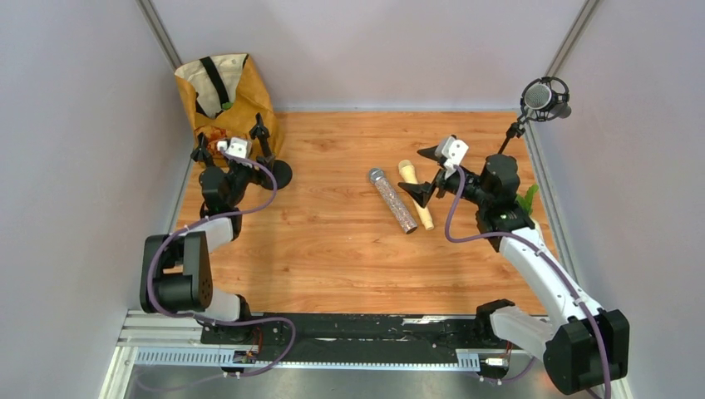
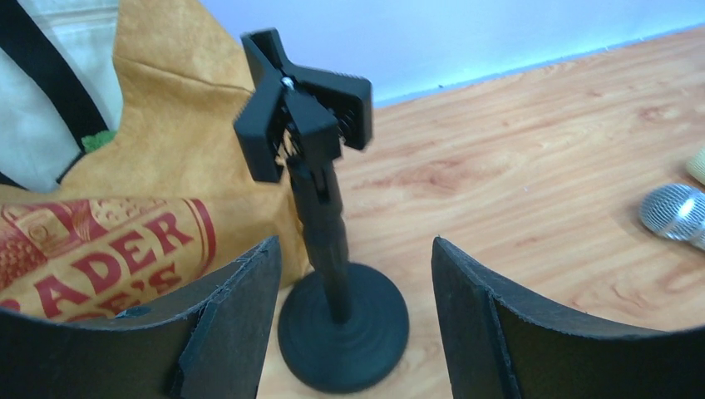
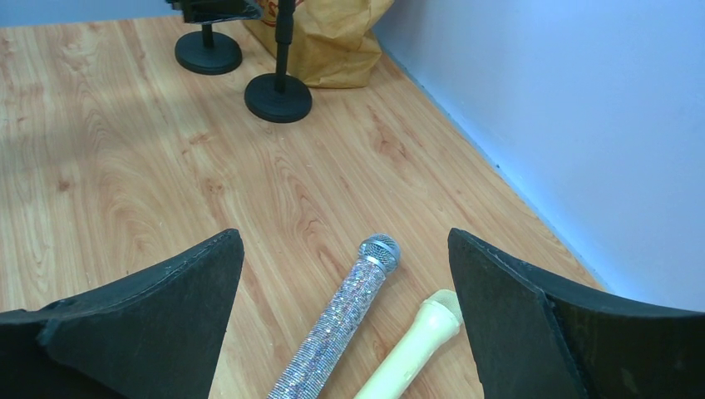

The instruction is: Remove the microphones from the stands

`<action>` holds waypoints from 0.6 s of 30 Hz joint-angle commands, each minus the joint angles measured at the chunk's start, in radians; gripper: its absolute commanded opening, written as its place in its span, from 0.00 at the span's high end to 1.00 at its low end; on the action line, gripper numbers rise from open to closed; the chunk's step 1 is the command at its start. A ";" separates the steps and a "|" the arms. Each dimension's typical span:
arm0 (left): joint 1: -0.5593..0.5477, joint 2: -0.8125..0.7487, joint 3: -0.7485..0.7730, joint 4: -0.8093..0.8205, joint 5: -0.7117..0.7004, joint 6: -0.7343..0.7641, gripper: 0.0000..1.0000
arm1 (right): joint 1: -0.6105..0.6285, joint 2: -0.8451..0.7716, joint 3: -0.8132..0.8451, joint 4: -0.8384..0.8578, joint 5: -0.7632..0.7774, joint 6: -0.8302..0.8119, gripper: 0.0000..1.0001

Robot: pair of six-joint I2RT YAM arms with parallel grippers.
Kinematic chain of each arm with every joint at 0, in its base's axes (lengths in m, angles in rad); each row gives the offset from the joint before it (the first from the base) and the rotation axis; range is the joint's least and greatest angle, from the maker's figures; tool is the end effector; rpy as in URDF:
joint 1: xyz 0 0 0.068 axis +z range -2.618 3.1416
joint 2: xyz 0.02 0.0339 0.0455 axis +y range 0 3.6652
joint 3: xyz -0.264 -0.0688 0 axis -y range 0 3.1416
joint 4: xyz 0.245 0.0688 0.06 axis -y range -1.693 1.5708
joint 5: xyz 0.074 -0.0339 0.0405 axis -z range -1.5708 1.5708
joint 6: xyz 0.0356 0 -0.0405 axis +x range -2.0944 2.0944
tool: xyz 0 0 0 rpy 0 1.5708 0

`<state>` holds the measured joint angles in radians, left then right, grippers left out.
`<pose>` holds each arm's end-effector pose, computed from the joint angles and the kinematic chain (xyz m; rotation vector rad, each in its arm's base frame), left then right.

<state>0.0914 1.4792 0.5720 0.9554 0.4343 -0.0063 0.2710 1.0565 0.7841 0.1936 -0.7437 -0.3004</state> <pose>0.3003 0.0125 0.2255 0.2724 1.5084 -0.2625 0.2268 0.0880 0.3273 -0.9810 1.3409 0.5883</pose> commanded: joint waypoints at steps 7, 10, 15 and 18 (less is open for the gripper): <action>-0.005 -0.322 -0.089 -0.387 0.176 0.005 0.26 | -0.072 -0.052 0.135 -0.060 0.081 0.067 0.00; -0.018 -0.407 -0.095 -0.541 0.301 0.133 0.25 | -0.102 -0.044 0.175 -0.120 0.133 0.075 0.00; -0.059 -0.522 -0.067 -0.903 0.538 0.446 0.24 | -0.102 -0.084 0.127 -0.145 0.442 0.118 0.00; -0.074 -0.553 -0.066 -0.943 0.618 0.479 0.24 | -0.102 -0.139 0.049 -0.120 0.564 0.115 0.00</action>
<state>0.0376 0.9703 0.4870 0.2180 0.8516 0.2974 0.1711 0.9894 0.9031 0.0814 -0.4240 -0.2199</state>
